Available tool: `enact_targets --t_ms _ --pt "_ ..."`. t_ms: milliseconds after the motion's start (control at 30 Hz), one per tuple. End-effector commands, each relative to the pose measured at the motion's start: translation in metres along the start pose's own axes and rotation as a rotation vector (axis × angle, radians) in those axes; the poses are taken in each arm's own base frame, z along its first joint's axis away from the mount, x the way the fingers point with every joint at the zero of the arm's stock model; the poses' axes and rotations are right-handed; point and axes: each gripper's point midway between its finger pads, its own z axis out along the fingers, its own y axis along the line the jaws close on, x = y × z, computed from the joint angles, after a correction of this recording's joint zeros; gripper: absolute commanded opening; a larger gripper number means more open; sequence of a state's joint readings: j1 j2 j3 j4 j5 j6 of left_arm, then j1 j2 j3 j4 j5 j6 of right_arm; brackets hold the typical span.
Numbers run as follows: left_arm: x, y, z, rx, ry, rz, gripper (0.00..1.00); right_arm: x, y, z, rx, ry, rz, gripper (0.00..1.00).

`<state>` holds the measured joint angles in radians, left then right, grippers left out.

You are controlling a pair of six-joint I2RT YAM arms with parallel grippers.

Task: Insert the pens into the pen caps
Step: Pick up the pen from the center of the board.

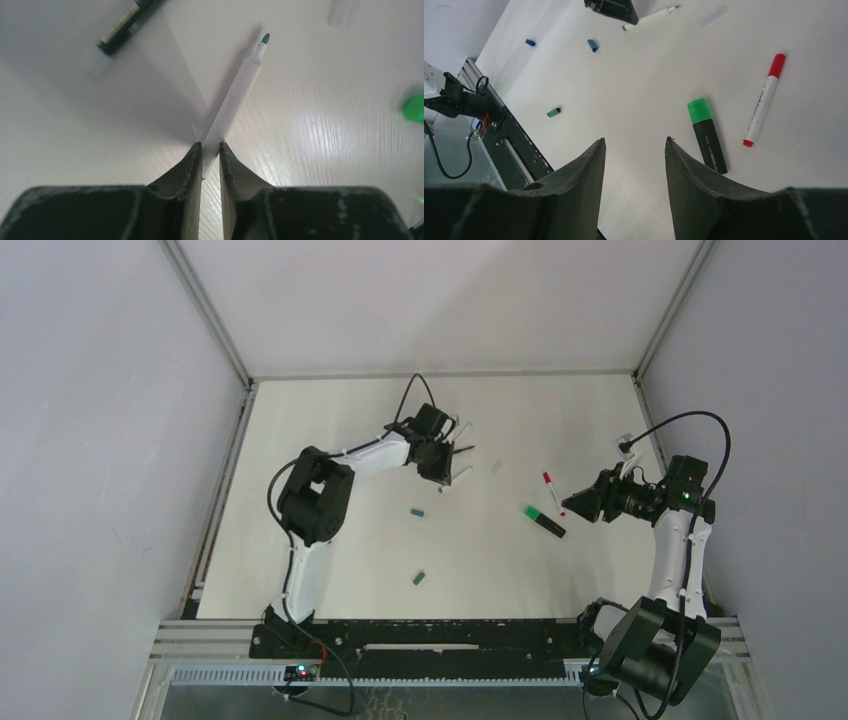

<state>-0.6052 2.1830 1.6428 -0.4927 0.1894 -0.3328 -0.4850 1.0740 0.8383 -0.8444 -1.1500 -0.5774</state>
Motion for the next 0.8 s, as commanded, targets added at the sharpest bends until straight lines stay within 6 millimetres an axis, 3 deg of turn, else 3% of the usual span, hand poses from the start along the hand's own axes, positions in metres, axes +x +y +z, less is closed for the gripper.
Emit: enact_targets --t_ms 0,400,567,767 --pt "0.027 -0.014 -0.021 -0.012 0.037 0.105 0.22 -0.005 0.004 -0.001 -0.019 -0.025 -0.017 0.54" --pt "0.083 -0.05 -0.046 -0.051 0.056 0.296 0.23 -0.005 0.009 -0.002 -0.031 -0.035 -0.029 0.54" --pt "0.096 -0.062 -0.046 -0.045 0.062 0.326 0.27 -0.004 0.011 -0.002 -0.035 -0.04 -0.033 0.55" --pt "0.103 -0.061 -0.037 -0.075 0.076 0.327 0.32 -0.004 0.014 -0.002 -0.044 -0.044 -0.037 0.55"
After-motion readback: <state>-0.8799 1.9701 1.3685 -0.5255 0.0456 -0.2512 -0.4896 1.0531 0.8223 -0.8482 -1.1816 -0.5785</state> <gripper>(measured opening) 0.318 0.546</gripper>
